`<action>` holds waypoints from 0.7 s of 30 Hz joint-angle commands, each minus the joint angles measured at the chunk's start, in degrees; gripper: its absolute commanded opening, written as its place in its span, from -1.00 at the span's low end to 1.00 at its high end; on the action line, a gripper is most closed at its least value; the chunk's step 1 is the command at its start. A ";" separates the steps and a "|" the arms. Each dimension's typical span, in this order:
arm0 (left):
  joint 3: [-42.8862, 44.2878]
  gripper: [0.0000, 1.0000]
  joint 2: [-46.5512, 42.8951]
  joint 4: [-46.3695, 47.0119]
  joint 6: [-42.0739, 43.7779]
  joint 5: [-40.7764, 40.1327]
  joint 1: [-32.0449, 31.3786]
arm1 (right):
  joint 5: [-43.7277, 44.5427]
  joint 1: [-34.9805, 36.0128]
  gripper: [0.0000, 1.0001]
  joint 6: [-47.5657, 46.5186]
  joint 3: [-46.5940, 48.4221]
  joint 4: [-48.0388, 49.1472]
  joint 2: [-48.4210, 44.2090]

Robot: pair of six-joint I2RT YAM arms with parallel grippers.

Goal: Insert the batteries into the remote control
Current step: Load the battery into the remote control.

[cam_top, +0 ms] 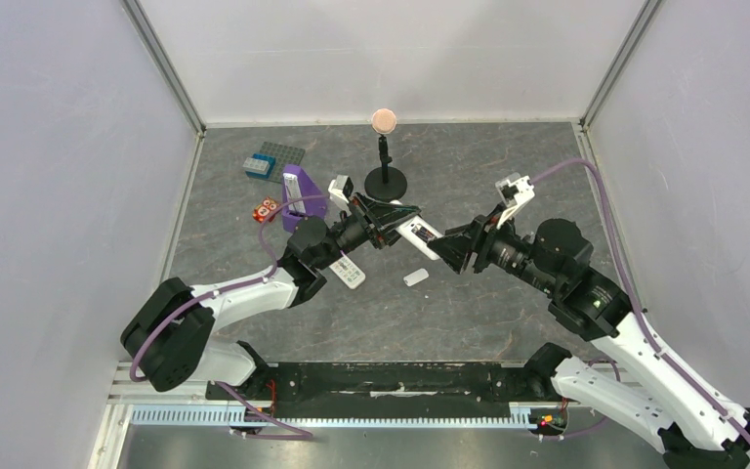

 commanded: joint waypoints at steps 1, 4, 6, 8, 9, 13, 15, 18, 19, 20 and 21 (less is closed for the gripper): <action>1.24 -0.96 -1.58 2.51 2.49 0.26 0.02 | 1.94 0.05 0.15 0.20 0.68 1.88 -1.58; 1.27 -0.96 -1.84 2.47 2.49 0.24 0.02 | 3.98 0.05 0.11 0.59 0.79 0.96 -1.77; 1.23 -0.96 -1.99 2.21 2.58 0.22 0.02 | 5.04 0.05 0.09 0.59 0.85 0.61 -1.68; 1.20 -0.96 -2.09 2.00 2.67 0.24 0.01 | 5.37 0.04 0.06 0.62 0.85 0.28 -1.36; 1.26 -0.96 -2.13 1.99 2.67 0.22 0.00 | 5.54 0.02 0.05 0.74 0.84 0.23 -1.20; 1.21 -0.96 -2.10 2.08 2.71 0.23 0.02 | 6.28 0.00 0.00 0.92 0.76 -0.22 -0.91; 1.31 -0.96 -2.08 2.08 2.58 0.38 0.02 | 6.42 0.05 -0.01 0.93 0.63 -0.23 -0.94; 1.38 -0.96 -2.07 2.16 2.58 0.50 0.02 | 6.17 0.05 -0.02 0.84 0.59 -0.26 -0.55; 1.37 -0.96 -2.02 2.21 2.60 0.56 0.02 | 6.02 0.09 -0.03 0.84 0.52 -0.24 -0.37; 1.51 -0.96 -2.03 2.25 2.66 0.73 0.00 | 5.74 0.01 -0.03 0.76 0.50 -0.23 -0.17; 1.40 -0.96 -2.04 2.34 2.62 0.82 0.02 | 5.48 0.00 -0.03 0.68 0.50 -0.16 0.09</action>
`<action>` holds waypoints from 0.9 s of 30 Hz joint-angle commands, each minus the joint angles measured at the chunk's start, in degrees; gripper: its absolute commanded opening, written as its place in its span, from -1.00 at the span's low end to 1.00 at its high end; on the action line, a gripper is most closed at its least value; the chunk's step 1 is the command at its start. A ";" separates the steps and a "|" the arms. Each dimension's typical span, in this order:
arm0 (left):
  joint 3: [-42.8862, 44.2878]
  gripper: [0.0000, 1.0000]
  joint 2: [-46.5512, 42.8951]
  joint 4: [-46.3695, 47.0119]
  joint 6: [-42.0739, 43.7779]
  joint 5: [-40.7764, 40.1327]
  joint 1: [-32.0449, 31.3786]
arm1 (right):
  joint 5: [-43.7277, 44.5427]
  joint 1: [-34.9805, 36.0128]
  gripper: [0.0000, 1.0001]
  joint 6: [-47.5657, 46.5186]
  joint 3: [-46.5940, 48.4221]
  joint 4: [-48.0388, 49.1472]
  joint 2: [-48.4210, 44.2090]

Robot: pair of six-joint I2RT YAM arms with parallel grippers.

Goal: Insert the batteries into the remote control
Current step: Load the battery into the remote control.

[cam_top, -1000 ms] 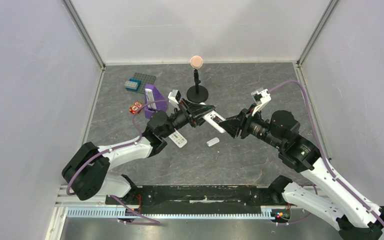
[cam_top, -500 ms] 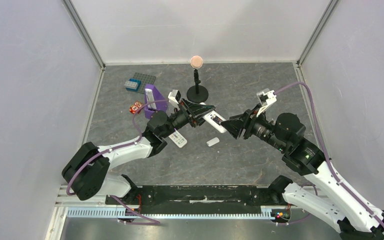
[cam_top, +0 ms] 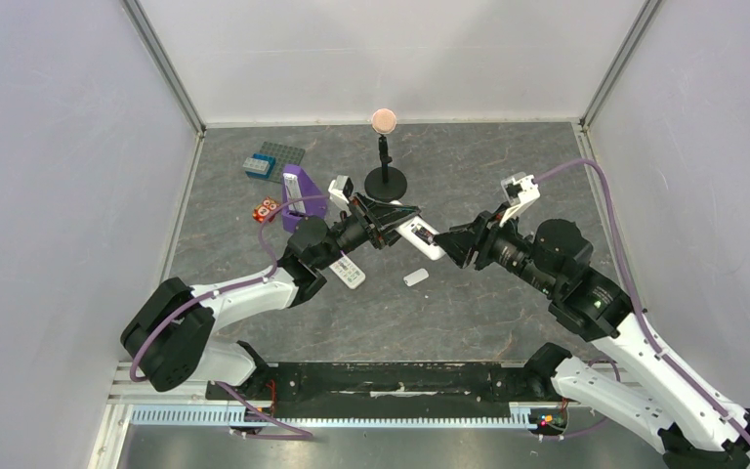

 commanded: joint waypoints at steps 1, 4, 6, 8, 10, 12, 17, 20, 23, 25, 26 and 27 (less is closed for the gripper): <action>1.37 -0.96 -2.06 2.77 2.59 0.80 0.01 | 0.11 0.06 -0.03 -0.06 0.42 0.83 0.99; 1.23 -0.96 -2.18 2.86 2.60 0.87 0.02 | -0.85 0.01 -0.03 -0.17 0.07 1.25 1.37; 1.26 -0.96 -2.25 2.87 2.62 0.92 -0.02 | -1.60 -0.02 -0.03 -0.26 -0.27 1.61 1.53; 1.32 -0.96 -2.26 2.86 2.60 1.01 0.02 | -2.10 0.00 -0.03 -0.33 -0.53 1.95 1.61; 1.40 -0.96 -2.21 2.86 2.60 1.14 0.02 | -2.26 0.04 -0.03 -0.21 -0.71 2.14 1.79; 1.45 -0.96 -2.19 2.86 2.68 1.24 0.02 | -2.48 0.04 -0.03 -0.28 -0.86 2.33 1.91; 1.51 -0.96 -2.28 2.95 2.77 1.61 -0.04 | -2.78 0.05 -0.04 -0.35 -0.99 2.46 2.51; 1.38 -0.96 -2.43 3.04 2.90 1.88 0.02 | -2.79 0.07 -0.08 -0.26 -1.25 2.47 2.89; 1.32 -0.96 -2.64 3.04 3.04 2.07 0.00 | -2.95 0.00 -0.14 -0.13 -1.43 2.48 3.29; 1.12 -0.96 -2.82 2.95 3.30 2.07 0.02 | -3.12 0.04 -0.15 0.03 -1.56 2.48 3.37; 1.15 -0.96 -2.82 2.82 3.38 2.04 0.02 | -3.32 0.04 -0.12 -0.04 -1.51 2.49 3.44; 0.98 -0.96 -2.88 2.70 3.39 1.94 0.00 | -3.61 0.11 -0.05 -0.04 -1.52 2.54 3.39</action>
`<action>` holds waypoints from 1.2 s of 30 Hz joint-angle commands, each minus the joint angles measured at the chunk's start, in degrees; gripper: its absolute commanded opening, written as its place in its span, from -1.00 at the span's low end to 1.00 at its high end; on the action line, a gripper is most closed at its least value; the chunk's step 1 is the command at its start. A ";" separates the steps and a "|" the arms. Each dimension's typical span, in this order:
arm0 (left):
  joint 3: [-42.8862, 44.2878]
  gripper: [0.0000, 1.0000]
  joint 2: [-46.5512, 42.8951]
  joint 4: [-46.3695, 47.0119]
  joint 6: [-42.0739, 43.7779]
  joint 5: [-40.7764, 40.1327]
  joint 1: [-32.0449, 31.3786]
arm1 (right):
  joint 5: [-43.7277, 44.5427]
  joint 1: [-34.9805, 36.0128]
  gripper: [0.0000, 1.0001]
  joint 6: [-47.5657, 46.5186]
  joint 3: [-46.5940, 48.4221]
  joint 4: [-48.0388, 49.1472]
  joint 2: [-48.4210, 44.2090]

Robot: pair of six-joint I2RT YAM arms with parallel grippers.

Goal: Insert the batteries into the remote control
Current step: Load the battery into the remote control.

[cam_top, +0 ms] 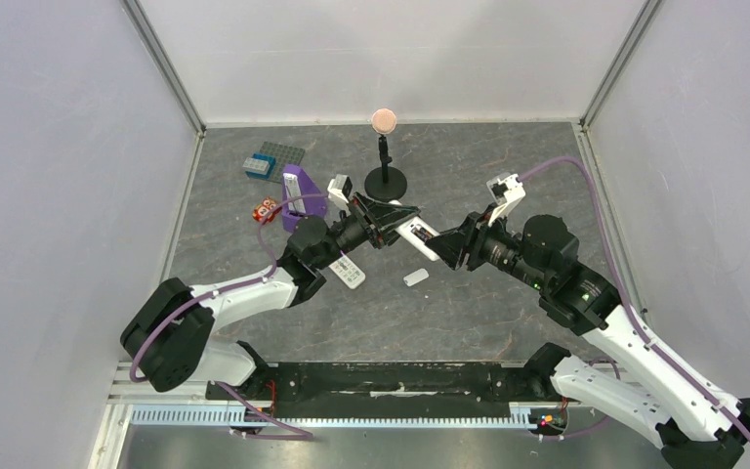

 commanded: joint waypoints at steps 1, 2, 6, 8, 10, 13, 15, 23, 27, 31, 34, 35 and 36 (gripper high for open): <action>0.91 -0.96 -2.76 3.17 1.46 1.83 -0.24 | -0.76 -0.03 0.03 -0.23 -0.58 1.48 0.29; 0.87 -0.96 -2.76 3.09 1.58 1.74 -0.25 | -1.11 -0.02 0.09 -0.25 -0.71 2.03 -0.14; 0.69 -0.96 -2.68 2.71 1.71 1.22 -0.28 | -1.23 -0.01 0.22 -0.42 -0.52 2.70 -1.87; 0.70 -0.96 -2.56 2.55 1.84 1.05 -0.24 | -1.14 0.03 0.23 -0.40 -0.32 2.64 -2.42; 0.67 -0.96 -2.61 2.48 1.87 0.94 -0.24 | -0.81 0.01 0.22 -0.08 -0.40 2.55 -3.06; 0.56 -0.96 -2.68 2.20 2.06 0.77 -0.24 | -0.41 0.03 0.23 0.12 -0.36 2.61 -3.68; 0.56 -0.96 -2.72 2.03 2.06 0.61 -0.24 | 0.01 0.01 0.23 0.12 -0.23 2.45 -3.84; 0.52 -0.96 -2.91 1.77 2.15 0.59 -0.24 | 1.67 0.06 0.08 0.02 -0.14 0.84 -3.11; 0.59 -0.96 -2.91 1.76 2.27 0.78 -0.24 | 1.61 0.05 0.00 0.03 -0.10 0.89 -2.59; 0.77 -0.96 -2.92 1.79 2.40 1.16 -0.24 | 1.45 -0.03 -0.06 -0.07 -0.06 0.83 -1.84; 0.84 -0.96 -3.05 1.85 2.50 1.40 -0.24 | 1.21 -0.02 -0.07 -0.08 -0.14 0.83 -1.28; 0.84 -0.96 -3.02 1.85 2.56 1.46 -0.24 | 1.25 0.03 -0.08 -0.14 -0.23 0.88 -1.24; 0.84 -0.96 -3.03 1.86 2.65 1.47 -0.24 | 1.26 0.02 -0.09 -0.10 -0.23 0.93 -1.13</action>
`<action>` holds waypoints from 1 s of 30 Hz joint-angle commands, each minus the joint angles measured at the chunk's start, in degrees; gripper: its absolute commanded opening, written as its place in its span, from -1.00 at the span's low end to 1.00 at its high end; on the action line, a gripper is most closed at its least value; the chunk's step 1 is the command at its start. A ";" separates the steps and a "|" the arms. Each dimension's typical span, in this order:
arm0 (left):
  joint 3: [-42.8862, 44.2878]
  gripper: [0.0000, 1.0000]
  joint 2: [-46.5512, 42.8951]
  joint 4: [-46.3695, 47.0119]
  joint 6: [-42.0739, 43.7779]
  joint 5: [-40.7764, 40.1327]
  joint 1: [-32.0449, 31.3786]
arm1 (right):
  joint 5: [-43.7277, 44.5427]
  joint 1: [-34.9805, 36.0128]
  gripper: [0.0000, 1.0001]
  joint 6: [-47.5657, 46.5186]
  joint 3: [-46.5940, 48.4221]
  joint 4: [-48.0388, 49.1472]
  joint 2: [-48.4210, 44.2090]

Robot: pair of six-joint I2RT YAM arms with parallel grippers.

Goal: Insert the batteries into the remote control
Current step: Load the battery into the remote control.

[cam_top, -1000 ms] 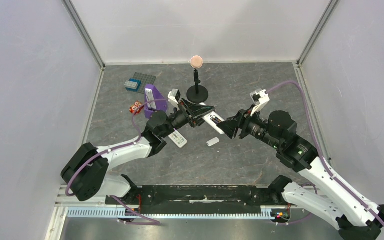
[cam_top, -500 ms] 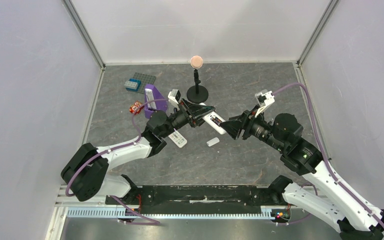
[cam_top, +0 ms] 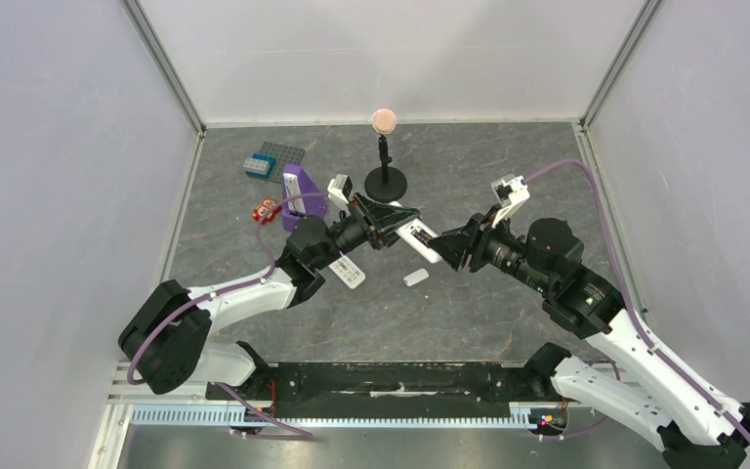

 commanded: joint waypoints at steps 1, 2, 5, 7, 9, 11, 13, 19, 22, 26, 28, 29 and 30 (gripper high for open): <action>0.92 -0.96 -2.16 2.79 1.81 0.68 -0.21 | 0.66 0.01 -0.09 -0.35 0.32 0.60 0.66; 0.93 -0.96 -2.13 2.74 1.97 0.71 -0.20 | 0.72 0.03 -0.10 -0.32 0.23 0.65 0.78; 1.19 -0.96 -2.15 2.77 2.47 1.14 -0.20 | 0.88 -0.03 -0.12 -0.27 0.23 0.66 1.07; 1.46 -0.96 -2.11 2.71 2.95 1.53 -0.20 | 0.93 0.02 -0.16 -0.09 0.16 0.63 1.40; 1.70 -0.96 -2.11 2.85 3.51 2.13 -0.20 | 0.76 0.04 -0.19 0.04 0.23 0.61 1.73; 1.72 -0.96 -2.13 2.95 4.05 2.74 -0.20 | 0.41 0.01 -0.24 0.21 0.23 0.67 2.15; 1.72 -0.96 -2.26 2.88 4.50 3.05 -0.20 | -0.18 0.00 -0.27 0.21 0.32 0.65 2.55; 2.16 -0.96 -2.38 2.88 5.86 4.05 -0.20 | -1.96 0.03 -0.28 -0.02 -0.25 0.67 3.48; 2.40 -0.96 -2.29 2.96 6.21 4.26 -0.20 | -2.74 0.00 -0.28 -0.27 -0.56 0.80 3.70; 2.79 -0.96 -2.12 2.97 6.48 4.49 -0.20 | -2.99 0.03 -0.29 -0.25 -0.83 0.89 3.78; 2.82 -0.96 -2.14 2.64 6.65 4.49 -0.20 | -2.52 -0.02 -0.22 -0.10 -0.70 0.88 3.63; 2.75 -0.96 -2.19 2.25 6.87 4.43 -0.20 | -2.18 0.03 -0.16 0.09 -0.50 0.85 3.45; 2.65 -0.96 -2.28 1.82 7.20 4.31 -0.20 | -1.61 0.00 -0.09 0.39 -0.31 0.73 3.13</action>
